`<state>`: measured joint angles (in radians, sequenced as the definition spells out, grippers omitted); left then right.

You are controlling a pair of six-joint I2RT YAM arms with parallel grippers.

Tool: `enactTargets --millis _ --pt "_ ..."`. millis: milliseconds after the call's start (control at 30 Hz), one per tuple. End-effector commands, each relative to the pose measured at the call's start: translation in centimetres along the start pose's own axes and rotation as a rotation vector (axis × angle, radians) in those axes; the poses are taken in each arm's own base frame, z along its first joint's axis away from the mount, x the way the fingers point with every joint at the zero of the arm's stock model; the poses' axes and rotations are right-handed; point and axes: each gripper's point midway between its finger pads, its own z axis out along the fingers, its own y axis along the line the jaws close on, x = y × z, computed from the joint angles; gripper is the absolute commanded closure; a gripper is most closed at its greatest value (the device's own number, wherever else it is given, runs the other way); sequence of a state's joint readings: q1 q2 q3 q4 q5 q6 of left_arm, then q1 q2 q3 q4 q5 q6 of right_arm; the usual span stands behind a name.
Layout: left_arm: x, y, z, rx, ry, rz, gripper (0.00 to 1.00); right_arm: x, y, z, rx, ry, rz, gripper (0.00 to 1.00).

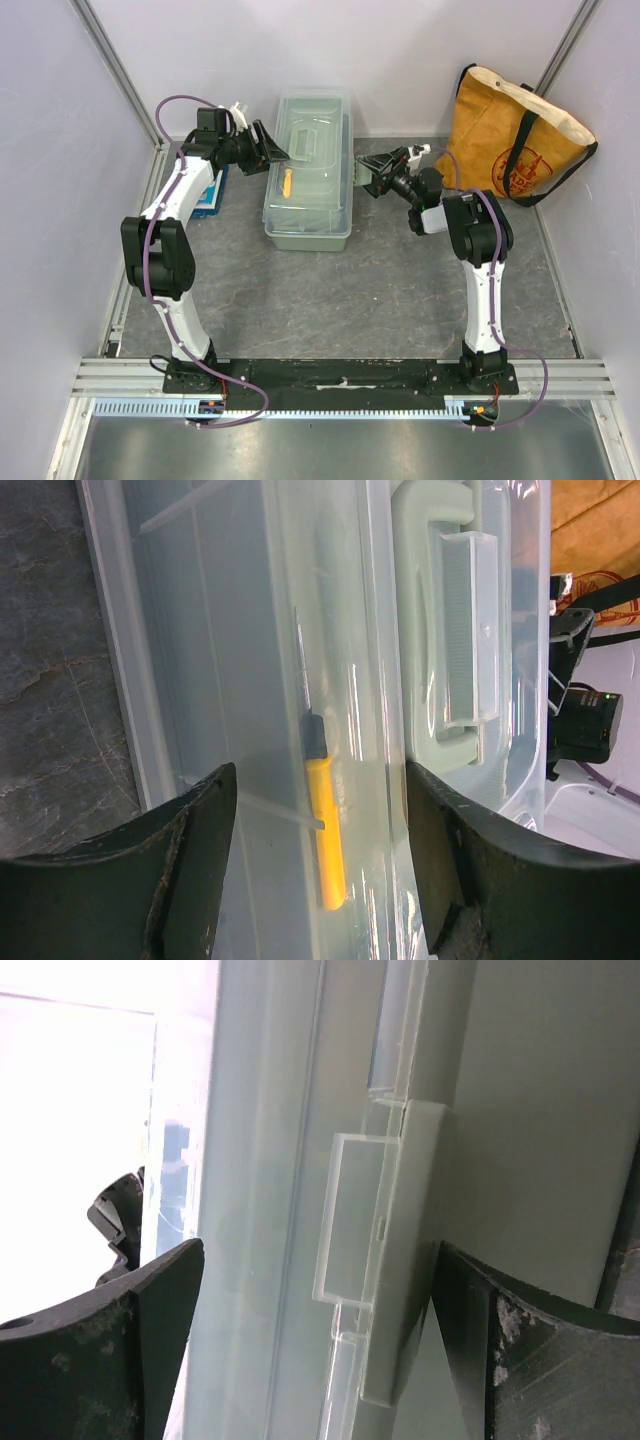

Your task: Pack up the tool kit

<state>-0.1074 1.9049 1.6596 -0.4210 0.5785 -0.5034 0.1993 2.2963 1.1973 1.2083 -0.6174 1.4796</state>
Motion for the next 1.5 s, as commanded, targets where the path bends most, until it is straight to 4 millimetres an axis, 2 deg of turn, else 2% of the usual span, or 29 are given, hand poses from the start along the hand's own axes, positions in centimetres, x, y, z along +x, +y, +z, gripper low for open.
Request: enactTargets --millis 0,233,367,500,600,733,833,1300,1467 --pt "4.0 2.5 2.8 -0.066 0.122 -0.047 0.30 0.6 7.9 0.0 -0.324 0.033 -0.101 0.02" --pt "4.2 2.4 2.8 -0.061 0.128 -0.048 0.30 1.4 9.8 -0.2 -0.356 0.066 -0.131 0.02" --pt "4.2 2.4 2.7 -0.060 0.127 -0.049 0.30 1.4 9.8 0.1 -0.242 0.050 -0.205 0.03" --pt "4.2 2.5 2.7 -0.062 0.128 -0.048 0.30 1.3 8.3 0.9 -0.028 0.051 -0.331 0.04" --pt "4.3 2.5 2.7 -0.062 0.130 -0.052 0.30 1.9 7.3 1.8 0.063 0.086 -0.375 0.03" --pt "4.5 2.8 2.9 -0.067 0.134 -0.055 0.30 2.6 6.0 2.9 0.073 0.125 -0.311 0.09" --pt "4.6 3.0 3.0 -0.070 0.137 -0.054 0.30 3.3 5.5 2.9 0.095 0.130 -0.277 0.14" --pt "5.2 2.2 3.7 -0.034 0.159 -0.034 0.31 4.9 4.7 4.5 0.357 0.158 -0.487 0.20" --pt "5.9 2.3 4.2 -0.032 0.178 -0.038 0.31 6.2 4.4 4.9 0.337 0.197 -0.438 0.30"
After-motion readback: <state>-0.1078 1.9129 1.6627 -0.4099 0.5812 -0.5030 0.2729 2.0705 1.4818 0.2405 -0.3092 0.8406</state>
